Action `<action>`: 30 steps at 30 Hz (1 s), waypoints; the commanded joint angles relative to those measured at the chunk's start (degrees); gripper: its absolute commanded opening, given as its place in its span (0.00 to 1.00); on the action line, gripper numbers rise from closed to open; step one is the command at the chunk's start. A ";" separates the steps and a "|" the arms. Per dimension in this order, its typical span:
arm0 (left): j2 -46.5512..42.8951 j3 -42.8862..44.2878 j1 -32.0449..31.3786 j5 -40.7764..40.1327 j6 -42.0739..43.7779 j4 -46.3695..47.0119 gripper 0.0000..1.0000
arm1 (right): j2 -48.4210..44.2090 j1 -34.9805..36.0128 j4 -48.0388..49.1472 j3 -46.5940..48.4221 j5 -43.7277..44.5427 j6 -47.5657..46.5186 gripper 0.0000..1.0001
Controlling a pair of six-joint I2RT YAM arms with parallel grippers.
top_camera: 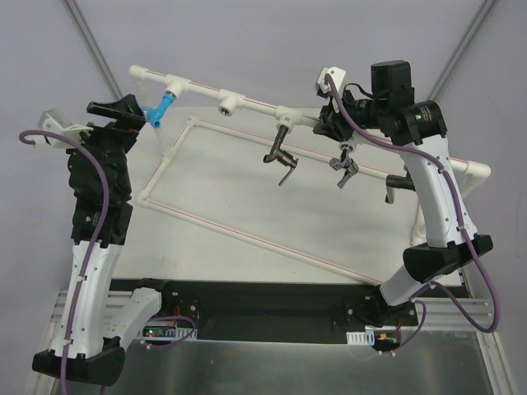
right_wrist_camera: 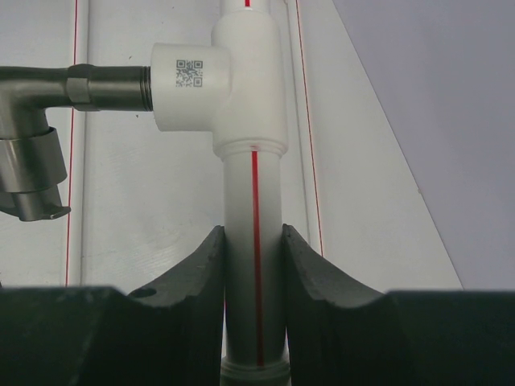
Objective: Install the water faucets
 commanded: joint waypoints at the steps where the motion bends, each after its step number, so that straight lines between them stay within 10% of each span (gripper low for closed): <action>1: 0.31 -1.91 7.35 9.66 -25.73 -6.17 0.97 | -0.09 1.48 0.03 -0.08 -5.66 2.71 0.01; 19: 13.23 -8.16 18.70 37.98 -52.81 6.65 0.85 | -1.85 1.48 0.03 -1.84 -4.43 2.27 0.01; 30: 14.55 -7.63 18.61 39.03 -47.21 12.64 0.26 | -1.94 1.48 -0.06 -2.02 -3.82 2.10 0.01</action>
